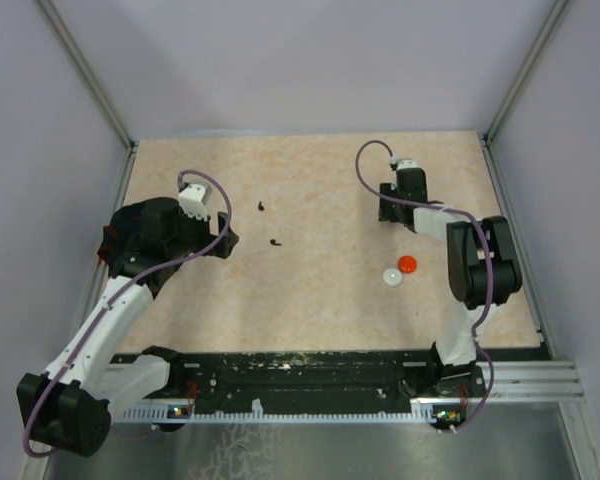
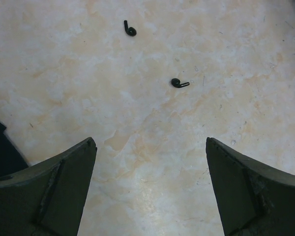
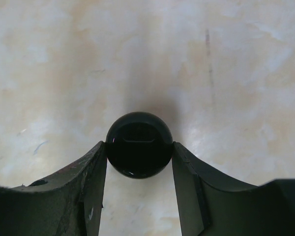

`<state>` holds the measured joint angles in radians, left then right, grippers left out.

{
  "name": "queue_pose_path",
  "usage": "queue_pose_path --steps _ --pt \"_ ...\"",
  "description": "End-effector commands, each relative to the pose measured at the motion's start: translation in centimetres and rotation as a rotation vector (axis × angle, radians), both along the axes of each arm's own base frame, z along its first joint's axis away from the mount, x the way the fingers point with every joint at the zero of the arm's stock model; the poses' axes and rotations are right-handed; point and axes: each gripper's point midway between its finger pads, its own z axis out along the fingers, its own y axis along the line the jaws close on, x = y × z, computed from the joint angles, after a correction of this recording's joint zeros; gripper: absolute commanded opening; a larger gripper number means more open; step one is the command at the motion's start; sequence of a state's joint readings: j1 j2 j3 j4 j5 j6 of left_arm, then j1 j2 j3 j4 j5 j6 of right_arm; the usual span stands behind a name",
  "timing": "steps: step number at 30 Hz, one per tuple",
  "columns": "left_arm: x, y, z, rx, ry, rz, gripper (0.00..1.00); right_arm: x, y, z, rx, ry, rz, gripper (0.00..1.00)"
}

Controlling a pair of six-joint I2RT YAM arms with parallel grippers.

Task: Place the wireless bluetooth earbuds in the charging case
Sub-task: Pick up the charging case at the center of the board.

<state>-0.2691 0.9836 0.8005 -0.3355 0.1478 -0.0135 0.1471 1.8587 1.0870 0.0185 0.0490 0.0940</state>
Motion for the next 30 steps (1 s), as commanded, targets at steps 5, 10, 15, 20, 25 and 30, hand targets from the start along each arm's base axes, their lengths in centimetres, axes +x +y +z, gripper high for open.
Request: queue_pose_path --steps 5,10,15,20,25,30 --pt "-0.7 -3.2 2.9 -0.187 -0.019 -0.11 0.95 -3.3 8.4 9.5 0.095 -0.287 0.221 0.35" --pt "-1.1 -5.1 4.3 -0.309 0.005 -0.162 0.94 -6.0 12.2 12.4 0.139 -0.402 0.339 0.35" --pt "-1.4 -6.7 4.6 -0.408 0.064 -0.199 0.93 -9.2 15.8 15.6 0.16 -0.537 0.481 0.33" --pt "-1.8 -8.7 5.2 -0.531 0.137 -0.257 0.89 -12.7 19.0 18.3 0.198 -0.657 0.617 0.33" --pt "-1.8 -9.9 5.4 -0.531 0.13 -0.286 0.89 -15.9 21.7 18.8 0.213 -0.703 0.722 0.3" --pt "-2.1 -11.7 4.8 -0.52 0.11 -0.318 0.89 -18.2 23.8 18.6 0.214 -0.743 0.789 0.3"
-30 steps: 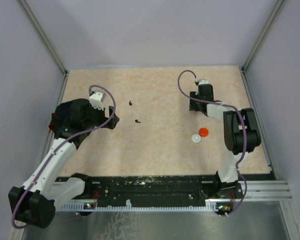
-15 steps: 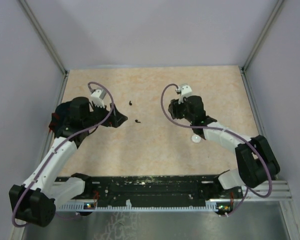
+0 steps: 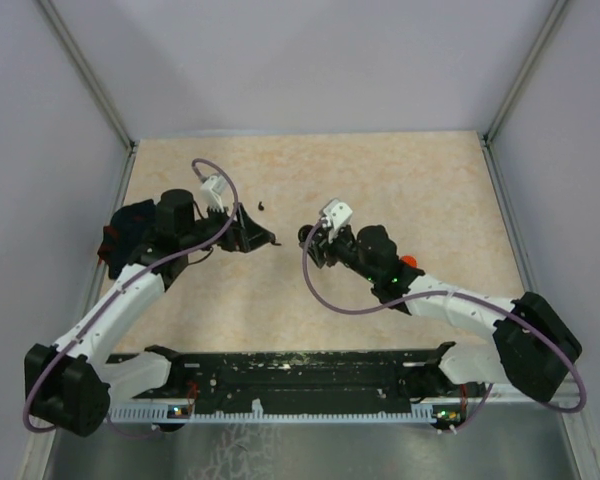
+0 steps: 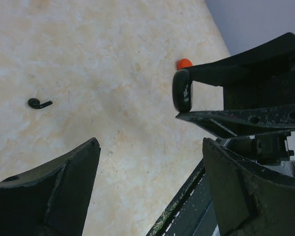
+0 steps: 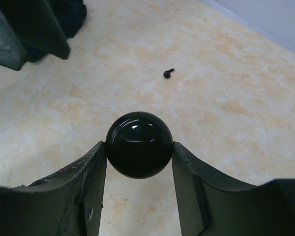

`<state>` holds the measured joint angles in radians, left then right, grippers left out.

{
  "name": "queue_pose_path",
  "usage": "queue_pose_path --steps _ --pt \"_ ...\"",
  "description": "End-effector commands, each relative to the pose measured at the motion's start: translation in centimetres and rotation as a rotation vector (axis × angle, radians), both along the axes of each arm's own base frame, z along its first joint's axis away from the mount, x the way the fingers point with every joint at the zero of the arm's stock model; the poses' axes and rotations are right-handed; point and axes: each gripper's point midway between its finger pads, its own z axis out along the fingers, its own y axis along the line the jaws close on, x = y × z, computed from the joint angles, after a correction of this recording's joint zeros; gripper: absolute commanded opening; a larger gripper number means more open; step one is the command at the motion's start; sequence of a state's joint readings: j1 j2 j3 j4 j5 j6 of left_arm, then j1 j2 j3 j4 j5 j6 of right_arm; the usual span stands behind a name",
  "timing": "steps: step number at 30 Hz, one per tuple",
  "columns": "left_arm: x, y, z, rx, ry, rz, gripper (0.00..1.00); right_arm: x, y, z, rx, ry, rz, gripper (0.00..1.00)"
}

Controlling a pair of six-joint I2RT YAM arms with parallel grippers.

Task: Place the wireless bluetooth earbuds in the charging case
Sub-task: Pick up the charging case at the center of the board.

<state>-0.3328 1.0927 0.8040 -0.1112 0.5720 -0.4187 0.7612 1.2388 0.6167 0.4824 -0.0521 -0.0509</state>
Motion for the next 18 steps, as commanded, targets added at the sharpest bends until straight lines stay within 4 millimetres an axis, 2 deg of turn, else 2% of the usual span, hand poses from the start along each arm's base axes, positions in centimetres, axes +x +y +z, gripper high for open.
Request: queue_pose_path --steps 1,3,5,10,18 --pt "0.4 -1.8 1.7 -0.038 -0.088 -0.027 0.89 -1.4 1.7 3.1 0.062 -0.131 0.049 0.3" --pt "0.3 -2.6 1.6 -0.04 -0.105 -0.038 0.89 -2.0 2.0 3.2 0.07 -0.141 0.066 0.3" --pt "-0.2 -3.8 1.7 -0.109 -0.006 -0.016 0.81 -2.4 2.3 3.3 0.073 -0.152 0.078 0.3" --pt "-0.9 -6.3 1.3 -0.093 0.01 -0.07 0.71 -2.9 2.5 3.0 0.069 -0.154 0.091 0.3" --pt "-1.2 -7.8 0.1 -0.066 0.021 -0.104 0.58 -3.2 2.5 2.9 0.067 -0.162 0.101 0.3"
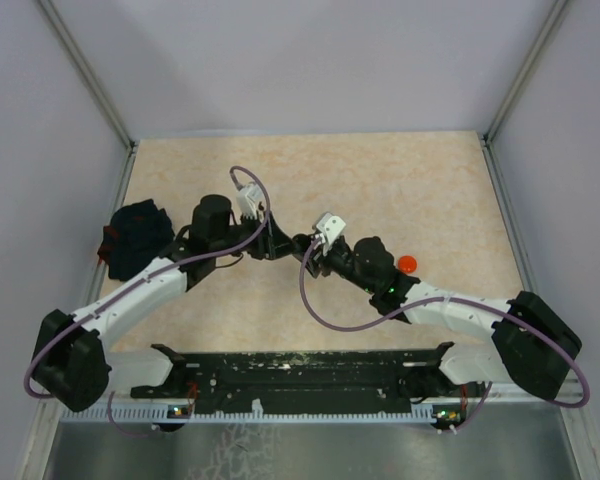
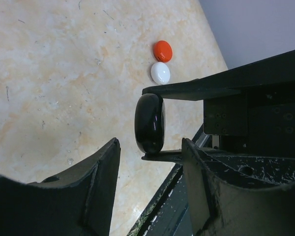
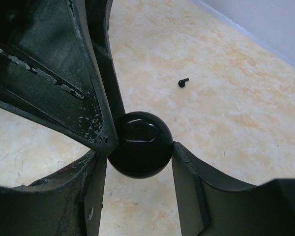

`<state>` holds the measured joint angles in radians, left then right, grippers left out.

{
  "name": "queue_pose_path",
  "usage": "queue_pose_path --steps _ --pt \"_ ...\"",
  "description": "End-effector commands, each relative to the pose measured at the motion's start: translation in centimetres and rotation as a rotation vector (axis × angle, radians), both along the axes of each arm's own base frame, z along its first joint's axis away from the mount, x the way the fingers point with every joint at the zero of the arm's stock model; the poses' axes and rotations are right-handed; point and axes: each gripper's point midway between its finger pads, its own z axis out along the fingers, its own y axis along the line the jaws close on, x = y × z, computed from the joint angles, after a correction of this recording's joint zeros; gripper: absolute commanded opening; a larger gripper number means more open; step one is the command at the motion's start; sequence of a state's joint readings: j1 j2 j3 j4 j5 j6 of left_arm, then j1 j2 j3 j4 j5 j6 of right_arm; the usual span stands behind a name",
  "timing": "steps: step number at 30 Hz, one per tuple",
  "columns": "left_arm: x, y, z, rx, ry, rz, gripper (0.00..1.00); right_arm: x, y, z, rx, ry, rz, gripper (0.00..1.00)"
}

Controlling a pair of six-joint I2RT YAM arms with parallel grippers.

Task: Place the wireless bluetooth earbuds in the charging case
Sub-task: Pick up the charging case at the center of the board.

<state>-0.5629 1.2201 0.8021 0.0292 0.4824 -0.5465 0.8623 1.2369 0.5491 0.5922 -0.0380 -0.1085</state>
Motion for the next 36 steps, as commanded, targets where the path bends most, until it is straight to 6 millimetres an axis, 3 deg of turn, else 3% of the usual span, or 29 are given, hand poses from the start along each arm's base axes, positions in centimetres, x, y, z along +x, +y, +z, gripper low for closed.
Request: queue_pose_path --steps 1,10,17,23,29,36 --pt "0.9 -1.0 1.8 -0.029 -0.054 0.002 0.57 -0.3 0.4 3.3 0.078 -0.084 0.013 0.3" --pt "1.2 -1.3 1.8 -0.038 -0.061 0.0 0.45 -0.6 0.6 3.3 0.071 -0.095 0.033 0.3" --pt "0.9 -1.6 1.5 -0.038 -0.078 -0.039 0.25 -1.0 1.0 3.1 0.067 -0.091 0.063 0.3" --pt "0.8 -1.2 2.3 0.018 -0.208 -0.099 0.08 -1.6 1.0 2.8 0.029 -0.063 0.106 0.47" --pt "0.5 -0.6 3.8 0.065 -0.395 -0.158 0.03 -2.6 0.0 3.3 0.052 -0.005 0.224 0.56" --pt "-1.4 -0.9 6.1 0.086 -0.544 -0.331 0.03 -4.0 -1.8 4.3 0.093 0.007 0.336 0.64"
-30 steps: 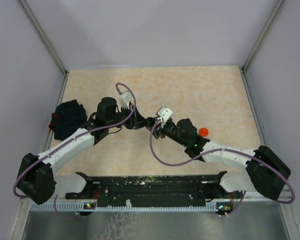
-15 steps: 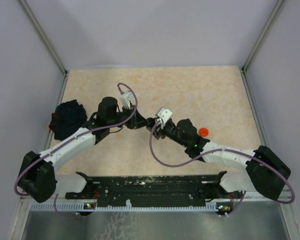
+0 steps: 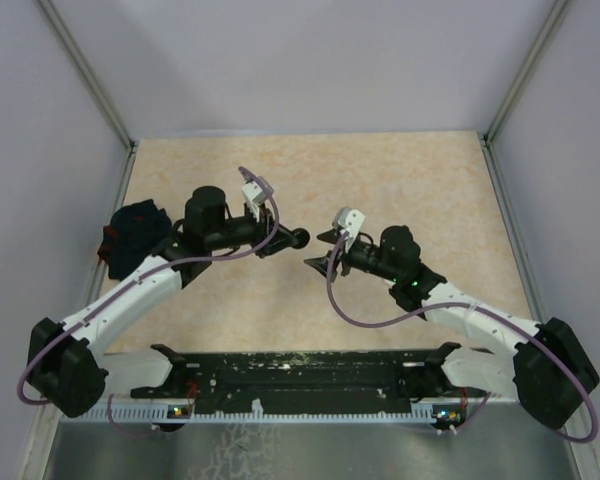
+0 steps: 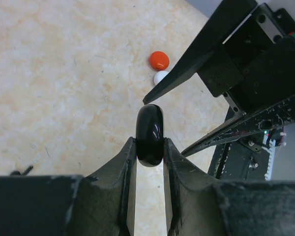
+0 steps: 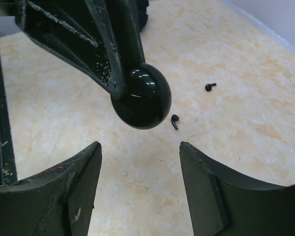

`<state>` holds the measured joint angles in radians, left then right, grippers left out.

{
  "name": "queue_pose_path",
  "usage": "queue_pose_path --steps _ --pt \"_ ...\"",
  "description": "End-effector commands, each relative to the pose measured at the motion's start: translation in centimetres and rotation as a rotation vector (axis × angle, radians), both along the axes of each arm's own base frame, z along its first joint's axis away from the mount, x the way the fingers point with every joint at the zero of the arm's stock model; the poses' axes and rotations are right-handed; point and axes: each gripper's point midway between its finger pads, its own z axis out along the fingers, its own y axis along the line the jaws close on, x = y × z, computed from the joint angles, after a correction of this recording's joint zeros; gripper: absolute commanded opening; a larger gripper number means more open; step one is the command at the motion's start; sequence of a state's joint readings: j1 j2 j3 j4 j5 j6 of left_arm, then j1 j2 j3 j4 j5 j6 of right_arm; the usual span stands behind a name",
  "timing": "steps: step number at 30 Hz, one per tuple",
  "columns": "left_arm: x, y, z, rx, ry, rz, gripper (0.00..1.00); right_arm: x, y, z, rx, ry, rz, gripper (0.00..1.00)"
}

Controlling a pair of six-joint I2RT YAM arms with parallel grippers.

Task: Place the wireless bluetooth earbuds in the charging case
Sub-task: Pick up the charging case at the center of the board.

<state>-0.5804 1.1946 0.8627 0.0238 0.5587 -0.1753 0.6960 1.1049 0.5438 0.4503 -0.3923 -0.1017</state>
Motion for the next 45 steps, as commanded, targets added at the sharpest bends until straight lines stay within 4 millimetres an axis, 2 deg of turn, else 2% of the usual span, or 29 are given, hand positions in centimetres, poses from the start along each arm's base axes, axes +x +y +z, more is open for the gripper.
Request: queue_pose_path --steps 1,8,14,25,32,45 --pt "-1.7 -0.5 3.5 0.002 -0.185 -0.177 0.03 -2.6 0.3 3.1 0.097 -0.03 0.169 0.65" --pt "-3.5 -0.9 5.2 0.031 -0.3 -0.362 0.03 -5.1 0.3 4.1 0.153 -0.08 0.334 0.65" --pt "-5.3 -1.3 4.9 0.033 -0.327 -0.507 0.03 -5.1 0.3 4.8 0.18 -0.091 0.335 0.62" --pt "-6.2 -1.8 4.5 0.035 -0.338 -0.551 0.04 -5.1 0.0 6.4 0.26 -0.12 0.305 0.53" --pt "-6.6 -1.7 3.3 0.044 -0.322 -0.57 0.04 -6.2 0.5 6.5 0.279 -0.102 0.381 0.43" --pt "-6.7 -1.8 3.3 0.039 -0.337 -0.582 0.04 -6.6 1.0 6.2 0.277 -0.069 0.433 0.26"
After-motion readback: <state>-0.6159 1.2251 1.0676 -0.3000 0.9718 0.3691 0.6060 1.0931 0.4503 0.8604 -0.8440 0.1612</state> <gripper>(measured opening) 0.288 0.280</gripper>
